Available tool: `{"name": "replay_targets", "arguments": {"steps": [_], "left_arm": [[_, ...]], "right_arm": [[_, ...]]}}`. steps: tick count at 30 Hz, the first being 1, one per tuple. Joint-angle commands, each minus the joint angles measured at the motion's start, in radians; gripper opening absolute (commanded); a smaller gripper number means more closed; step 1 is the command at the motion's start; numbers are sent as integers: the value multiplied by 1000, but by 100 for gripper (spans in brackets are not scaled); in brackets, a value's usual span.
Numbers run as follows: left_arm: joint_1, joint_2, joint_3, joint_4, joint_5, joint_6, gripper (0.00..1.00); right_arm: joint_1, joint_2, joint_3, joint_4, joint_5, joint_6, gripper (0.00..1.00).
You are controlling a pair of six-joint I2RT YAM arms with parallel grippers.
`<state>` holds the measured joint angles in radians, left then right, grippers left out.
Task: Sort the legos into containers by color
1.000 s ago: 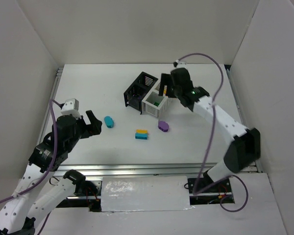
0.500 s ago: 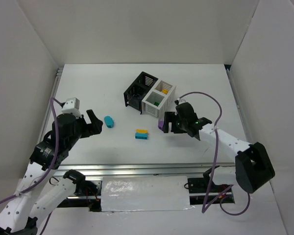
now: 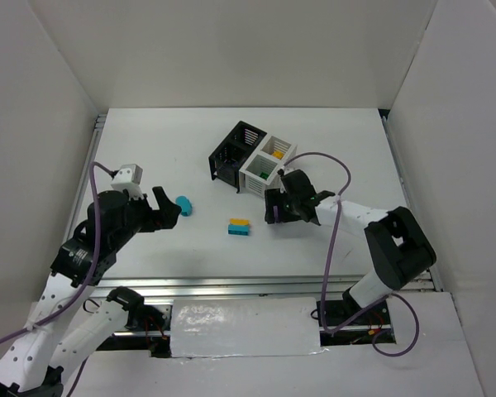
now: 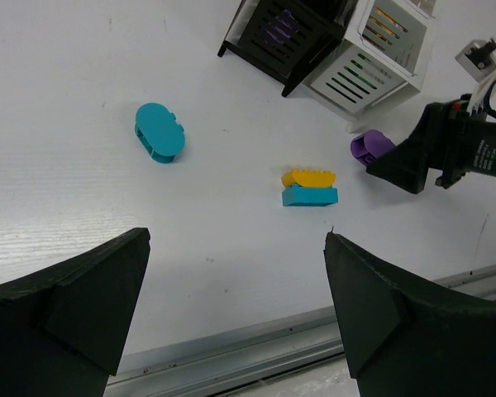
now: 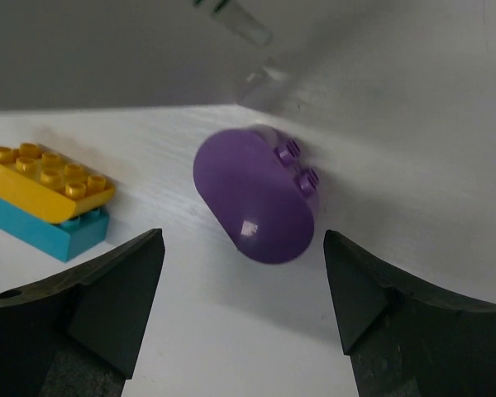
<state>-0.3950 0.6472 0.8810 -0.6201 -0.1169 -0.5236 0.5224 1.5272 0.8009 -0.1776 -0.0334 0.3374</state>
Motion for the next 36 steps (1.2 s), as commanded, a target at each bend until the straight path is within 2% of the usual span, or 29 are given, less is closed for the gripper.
{"name": "replay_targets", "arguments": {"steps": [1, 13, 18, 21, 22, 24, 25, 27, 28, 29, 31, 36], "left_arm": [[4, 0, 6, 46, 46, 30, 100], [4, 2, 4, 62, 108, 57, 100], [4, -4, 3, 66, 108, 60, 100], [4, -6, 3, 65, 123, 62, 100], [4, -6, 3, 65, 125, 62, 99], [4, -9, 0, 66, 126, 62, 100], [4, -11, 1, 68, 126, 63, 99], [5, -9, 3, 68, 129, 65, 100], [4, -8, 3, 66, 129, 65, 100], [4, -4, 4, 65, 128, 65, 100], [4, -6, 3, 66, 125, 65, 100], [4, -20, 6, 60, 112, 54, 100]], "right_arm": [[11, 37, 84, 50, 21, -43, 85], [39, 140, 176, -13, 110, -34, 83], [77, 155, 178, -28, 148, -21, 78], [96, 171, 188, -51, 190, 5, 64], [100, 174, 187, -60, 205, 14, 55], [116, 180, 184, -74, 239, 35, 51], [125, 183, 187, -79, 250, 40, 45], [152, 192, 187, -92, 289, 55, 40], [165, 194, 188, -98, 300, 57, 31], [180, 192, 190, -106, 322, 70, 26], [231, 168, 182, -117, 319, 78, 22], [317, 3, 173, -112, 254, 115, 21]]}}
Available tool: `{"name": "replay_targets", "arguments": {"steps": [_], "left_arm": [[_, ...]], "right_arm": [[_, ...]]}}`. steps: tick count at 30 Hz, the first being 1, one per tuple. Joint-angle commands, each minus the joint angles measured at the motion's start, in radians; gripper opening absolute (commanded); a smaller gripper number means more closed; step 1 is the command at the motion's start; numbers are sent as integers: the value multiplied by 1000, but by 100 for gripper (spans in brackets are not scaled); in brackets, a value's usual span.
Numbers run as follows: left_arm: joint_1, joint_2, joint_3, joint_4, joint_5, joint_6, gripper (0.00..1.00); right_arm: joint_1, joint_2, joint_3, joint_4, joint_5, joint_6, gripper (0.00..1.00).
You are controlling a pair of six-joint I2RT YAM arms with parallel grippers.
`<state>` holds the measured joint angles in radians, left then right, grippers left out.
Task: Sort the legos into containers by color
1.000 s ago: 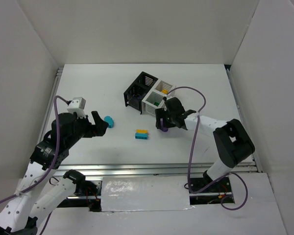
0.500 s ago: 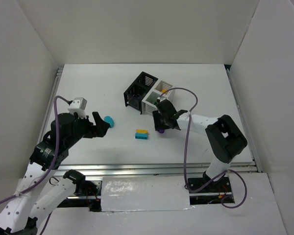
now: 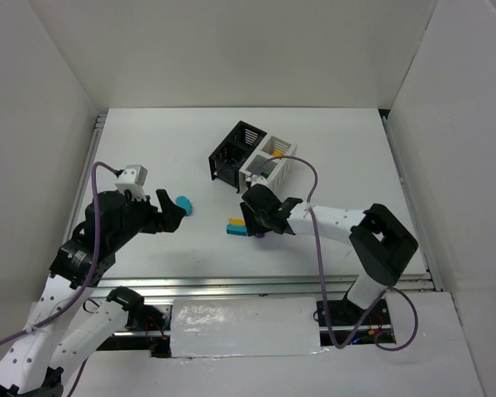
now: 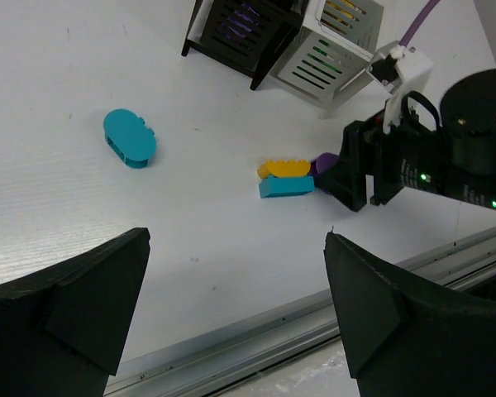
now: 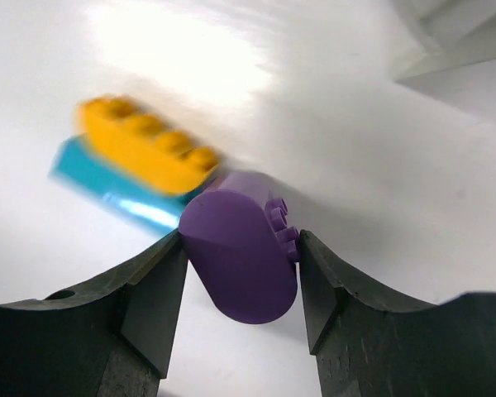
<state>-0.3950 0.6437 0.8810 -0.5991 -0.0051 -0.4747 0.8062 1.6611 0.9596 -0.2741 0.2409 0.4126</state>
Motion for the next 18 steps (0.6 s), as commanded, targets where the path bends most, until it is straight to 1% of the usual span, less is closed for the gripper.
{"name": "replay_targets", "arguments": {"steps": [1, 3, 5, 7, 8, 10, 11, 13, 14, 16, 17, 18], "left_arm": [[4, -19, 6, 36, -39, -2, 100], [4, -32, 7, 24, -71, -13, 100], [4, -42, 10, 12, -143, -36, 100], [4, -64, 12, -5, -194, -60, 99], [4, -70, 10, -11, -232, -67, 99], [4, -87, 12, -21, -259, -82, 100], [5, -93, 9, -21, -269, -85, 100], [4, -101, 9, -21, -269, -87, 99], [4, -99, 7, -24, -276, -88, 100], [4, -96, 9, -31, -282, -90, 100], [4, -93, 9, -33, -283, -90, 100], [4, -95, 10, -33, -285, -91, 99]], "right_arm": [[43, -156, 19, -19, -35, 49, 21], [48, -222, 43, -22, -51, 52, 21], [53, -270, 82, -17, -74, 46, 21], [51, -284, 120, -5, -98, 22, 22], [51, -270, 180, -5, -107, 9, 22], [50, -224, 273, -36, -75, -38, 22], [45, -162, 374, -54, -68, -61, 22], [31, -83, 485, -77, -48, -109, 22], [9, 2, 605, -112, -43, -121, 21], [-8, 83, 712, -135, -14, -155, 22], [-30, 157, 810, -161, 21, -161, 22], [-42, 195, 862, -180, 23, -169, 22]]}}
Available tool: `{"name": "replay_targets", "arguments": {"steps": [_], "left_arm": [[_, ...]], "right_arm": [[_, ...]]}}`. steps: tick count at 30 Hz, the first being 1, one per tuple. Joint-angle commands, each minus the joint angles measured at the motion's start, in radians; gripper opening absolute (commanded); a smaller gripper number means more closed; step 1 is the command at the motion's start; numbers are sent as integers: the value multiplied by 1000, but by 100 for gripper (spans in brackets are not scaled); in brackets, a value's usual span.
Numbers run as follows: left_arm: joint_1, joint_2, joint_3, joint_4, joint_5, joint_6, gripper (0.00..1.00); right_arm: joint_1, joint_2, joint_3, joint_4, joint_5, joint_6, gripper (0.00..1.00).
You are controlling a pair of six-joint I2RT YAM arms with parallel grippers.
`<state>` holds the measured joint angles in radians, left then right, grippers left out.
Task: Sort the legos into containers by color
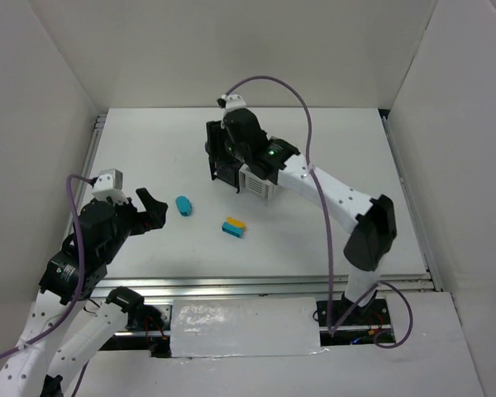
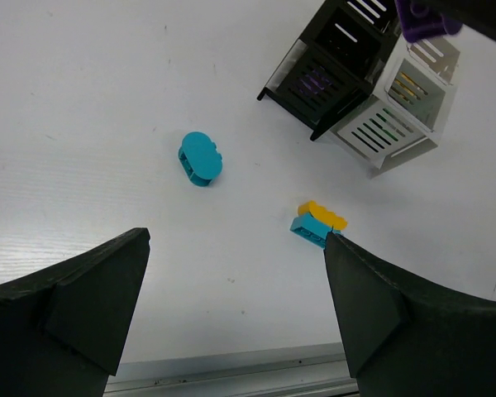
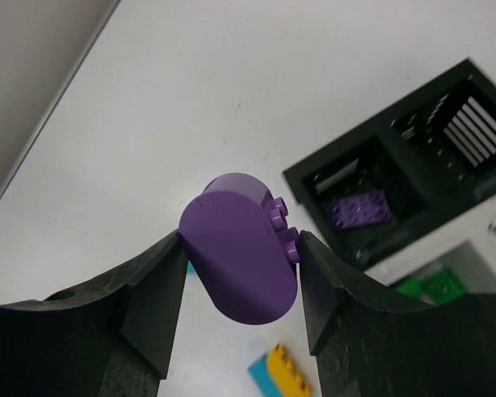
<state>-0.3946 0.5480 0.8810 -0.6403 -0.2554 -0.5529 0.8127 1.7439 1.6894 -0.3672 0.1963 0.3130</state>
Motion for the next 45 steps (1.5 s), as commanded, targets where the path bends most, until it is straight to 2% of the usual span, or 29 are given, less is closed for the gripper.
{"name": "replay_targets", "arguments": {"steps": [1, 2, 5, 10, 12, 13, 14, 16, 19, 22, 23, 26, 29, 30, 31, 32, 34, 36, 37, 39, 42, 45], "left_arm": [[3, 1, 7, 10, -31, -13, 99], [3, 1, 6, 10, -28, -12, 100], [3, 3, 6, 13, -24, -10, 100], [3, 10, 6, 14, -13, -7, 99], [5, 12, 4, 19, -5, -5, 99], [3, 13, 4, 18, -4, -5, 99], [3, 15, 4, 21, -2, -4, 99], [3, 18, 3, 22, 4, -4, 100], [3, 24, 1, 25, 13, -4, 100], [5, 35, -1, 27, 24, -1, 100], [3, 39, -1, 28, 30, -1, 99], [3, 47, -4, 34, 48, 4, 100], [2, 70, -28, 80, 140, 18, 99], [2, 87, -30, 83, 160, 13, 100], [-6, 136, -34, 93, 185, 2, 99], [-13, 167, -36, 100, 232, -2, 99], [-39, 243, -42, 117, 239, -51, 100], [-149, 289, -77, 188, 169, -90, 100], [-247, 361, -79, 201, 124, -128, 100], [-323, 456, -62, 237, 41, -148, 100], [-394, 689, -17, 295, -11, -154, 99], [-411, 782, 18, 336, -36, -133, 98]], "right_arm": [[-61, 147, 179, -108, 63, -78, 22], [-72, 208, 256, -140, 68, -81, 22], [-113, 288, 341, -171, 46, -91, 23], [-147, 336, 349, -165, 8, -117, 28], [-149, 350, 349, -167, 0, -121, 36], [-150, 350, 349, -167, -1, -124, 36], [-149, 348, 348, -162, -1, -124, 49], [-150, 341, 351, -161, -14, -129, 65], [-149, 332, 355, -159, -15, -132, 72], [-152, 329, 366, -168, 9, -135, 75], [-152, 327, 366, -170, 12, -137, 80], [-152, 315, 365, -187, 28, -129, 80], [-150, 218, 287, -203, 19, -68, 80], [-150, 119, 183, -179, 18, -45, 80], [-150, 59, 118, -162, 22, 1, 83], [-150, -58, 58, -147, 26, 20, 99], [-150, -168, -104, -134, 35, 57, 100], [-152, -309, -236, -133, 31, 92, 100], [-150, -351, -276, -131, 28, 107, 100], [-150, -446, -362, -137, -1, 109, 100], [-149, -533, -427, -168, -31, 116, 100], [-149, -607, -488, -173, -63, 117, 100]]}}
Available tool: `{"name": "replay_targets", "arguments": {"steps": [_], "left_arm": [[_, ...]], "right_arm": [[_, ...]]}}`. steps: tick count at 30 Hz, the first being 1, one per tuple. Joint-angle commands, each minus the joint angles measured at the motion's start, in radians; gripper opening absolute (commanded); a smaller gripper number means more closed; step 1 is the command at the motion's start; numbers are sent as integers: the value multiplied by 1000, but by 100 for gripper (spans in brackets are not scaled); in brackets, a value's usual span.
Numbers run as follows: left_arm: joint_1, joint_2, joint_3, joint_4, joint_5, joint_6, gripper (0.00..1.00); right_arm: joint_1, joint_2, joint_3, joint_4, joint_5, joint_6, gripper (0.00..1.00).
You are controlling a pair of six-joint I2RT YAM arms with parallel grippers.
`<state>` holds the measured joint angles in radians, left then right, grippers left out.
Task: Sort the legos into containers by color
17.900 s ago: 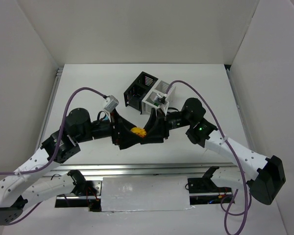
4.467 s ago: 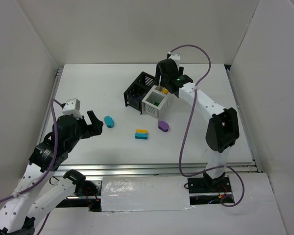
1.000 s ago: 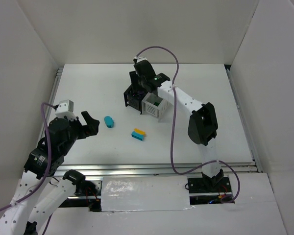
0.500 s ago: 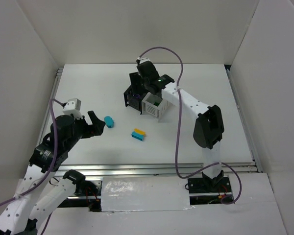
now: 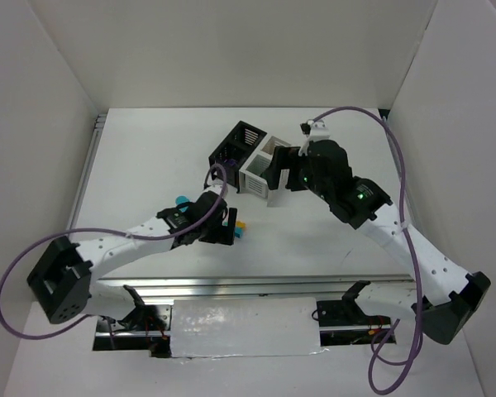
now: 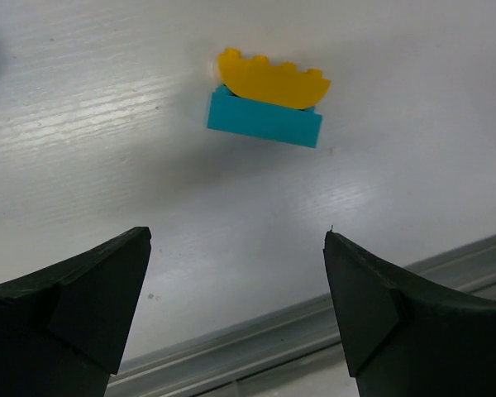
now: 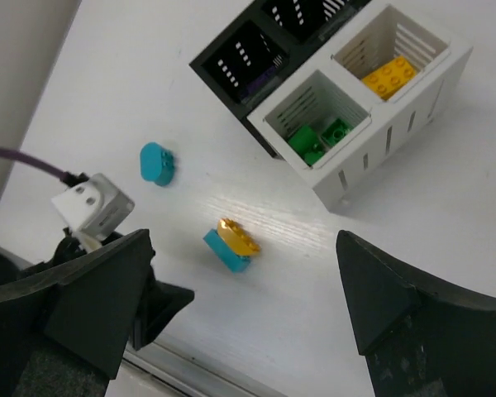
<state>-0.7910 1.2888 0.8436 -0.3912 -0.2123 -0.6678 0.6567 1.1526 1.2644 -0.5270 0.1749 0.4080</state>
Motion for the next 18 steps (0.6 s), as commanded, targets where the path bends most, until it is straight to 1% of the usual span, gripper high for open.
{"name": "replay_targets", "arguments": {"steps": [1, 5, 9, 18], "left_arm": [[-17, 91, 78, 91, -96, -6, 99], [-22, 187, 106, 153, -59, 54, 99], [-24, 279, 144, 170, -36, 117, 99], [-24, 386, 178, 155, -82, 128, 98]], "right_arm": [[9, -33, -78, -8, -51, 17, 100], [11, -96, -129, -15, -77, 8, 100], [11, -114, -163, -4, -104, 0, 100], [11, -100, -184, 22, -150, -5, 100]]}}
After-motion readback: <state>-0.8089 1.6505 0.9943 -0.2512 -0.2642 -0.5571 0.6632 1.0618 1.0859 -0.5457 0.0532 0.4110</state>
